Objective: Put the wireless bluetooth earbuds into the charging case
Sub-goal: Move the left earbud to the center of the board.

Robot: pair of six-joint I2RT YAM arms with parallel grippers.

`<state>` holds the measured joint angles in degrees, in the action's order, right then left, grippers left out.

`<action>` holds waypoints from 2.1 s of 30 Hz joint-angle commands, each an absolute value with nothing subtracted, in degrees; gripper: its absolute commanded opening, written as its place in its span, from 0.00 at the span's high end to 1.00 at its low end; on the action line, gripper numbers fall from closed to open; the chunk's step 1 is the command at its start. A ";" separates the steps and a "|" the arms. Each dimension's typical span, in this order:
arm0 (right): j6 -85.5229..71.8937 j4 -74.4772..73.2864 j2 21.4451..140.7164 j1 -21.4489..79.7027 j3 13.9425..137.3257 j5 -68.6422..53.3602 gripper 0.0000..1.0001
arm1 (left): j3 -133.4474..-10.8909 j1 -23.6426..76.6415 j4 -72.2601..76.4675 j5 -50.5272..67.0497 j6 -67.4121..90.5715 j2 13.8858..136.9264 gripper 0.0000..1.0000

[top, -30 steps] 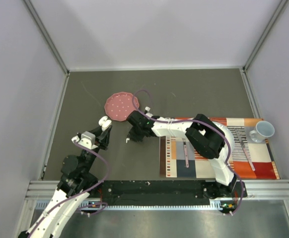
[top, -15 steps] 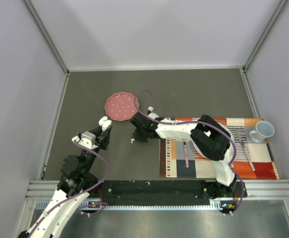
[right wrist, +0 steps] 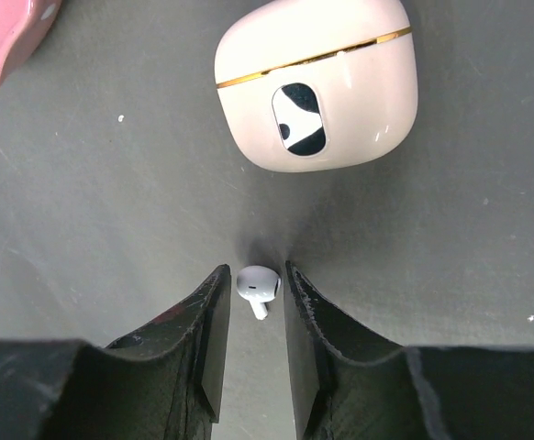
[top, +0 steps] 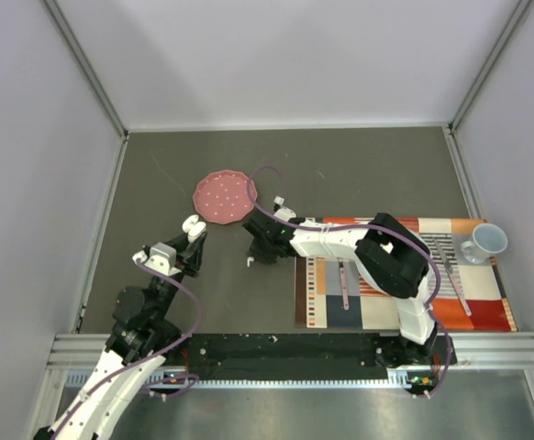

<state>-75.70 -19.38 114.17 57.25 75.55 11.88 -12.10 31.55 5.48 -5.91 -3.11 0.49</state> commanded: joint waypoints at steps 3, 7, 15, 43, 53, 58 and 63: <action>-74.27 -21.88 115.05 57.48 77.96 12.48 0.70 | -13.10 31.64 7.47 -7.03 -2.90 -9.40 1.00; -74.35 -22.06 115.57 57.48 78.57 12.13 0.70 | -13.10 31.64 7.56 -7.21 -2.99 -9.40 1.00; -74.79 -22.50 116.81 57.48 79.98 11.43 0.70 | -13.10 31.64 7.56 -7.47 -3.08 -9.40 1.00; -61.80 -26.02 116.72 58.71 80.60 18.28 0.75 | -13.01 31.64 7.03 -8.00 -2.64 -9.32 1.00; -52.30 -26.10 117.07 58.71 81.21 17.75 0.71 | -13.10 31.64 6.77 -8.09 -2.46 -9.40 1.00; -49.57 -25.66 116.98 58.71 81.91 17.93 0.68 | -13.10 31.64 6.68 -8.09 -2.29 -9.41 1.00; -48.96 -25.31 116.81 58.71 81.83 17.66 0.67 | -13.18 31.64 6.68 -8.26 -2.37 -9.41 1.00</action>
